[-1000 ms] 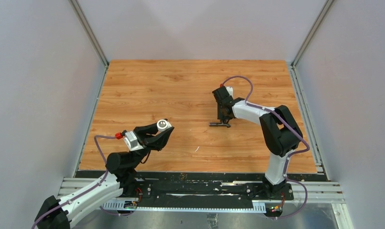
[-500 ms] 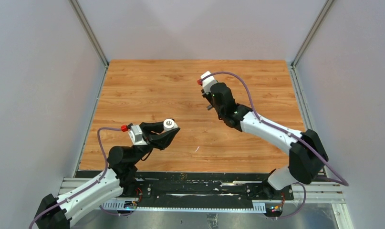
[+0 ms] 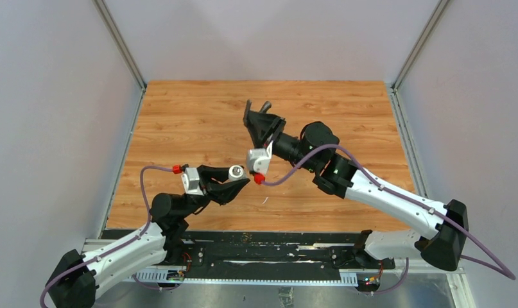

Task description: Install the water faucets

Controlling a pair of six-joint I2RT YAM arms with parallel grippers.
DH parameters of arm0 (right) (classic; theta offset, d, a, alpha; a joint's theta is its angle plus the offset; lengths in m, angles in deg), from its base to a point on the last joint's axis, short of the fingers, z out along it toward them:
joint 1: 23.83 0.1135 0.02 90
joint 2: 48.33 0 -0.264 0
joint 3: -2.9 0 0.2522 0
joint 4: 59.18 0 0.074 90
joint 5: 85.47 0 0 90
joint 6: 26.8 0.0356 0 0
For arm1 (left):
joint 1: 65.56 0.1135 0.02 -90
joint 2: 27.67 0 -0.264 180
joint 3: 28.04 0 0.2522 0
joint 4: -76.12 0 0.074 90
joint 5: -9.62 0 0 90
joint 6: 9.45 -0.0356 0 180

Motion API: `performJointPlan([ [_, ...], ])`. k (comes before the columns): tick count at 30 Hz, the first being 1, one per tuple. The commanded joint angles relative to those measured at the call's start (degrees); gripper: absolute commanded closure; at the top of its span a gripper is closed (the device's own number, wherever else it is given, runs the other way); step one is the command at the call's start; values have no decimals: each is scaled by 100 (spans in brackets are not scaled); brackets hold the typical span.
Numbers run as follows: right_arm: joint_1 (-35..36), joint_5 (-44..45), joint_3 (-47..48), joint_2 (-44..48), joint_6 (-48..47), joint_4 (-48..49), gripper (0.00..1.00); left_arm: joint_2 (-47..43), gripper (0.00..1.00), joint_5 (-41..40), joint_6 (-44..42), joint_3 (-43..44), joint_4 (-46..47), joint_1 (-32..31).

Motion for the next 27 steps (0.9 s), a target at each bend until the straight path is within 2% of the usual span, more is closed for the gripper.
performJointPlan([
  [1, 544, -1697, 408, 158, -1743, -578, 100, -105, 100, -43, 175, -185, 907, -31],
  [4, 702, -2274, 794, 63, -2266, -1180, 100, -172, 100, -64, 171, -223, 914, -31],
  [8, 901, -2661, 1082, -80, -2668, -1486, 100, -303, 100, -226, 175, -448, 1301, -31],
  [16, 1035, -3257, 1260, -196, -2724, -1842, 100, -439, 100, -679, -183, -306, 974, -31],
  [27, 1071, -3511, 1238, -335, -2729, -1693, 100, 26, 100, -893, -308, 18, 887, -22],
])
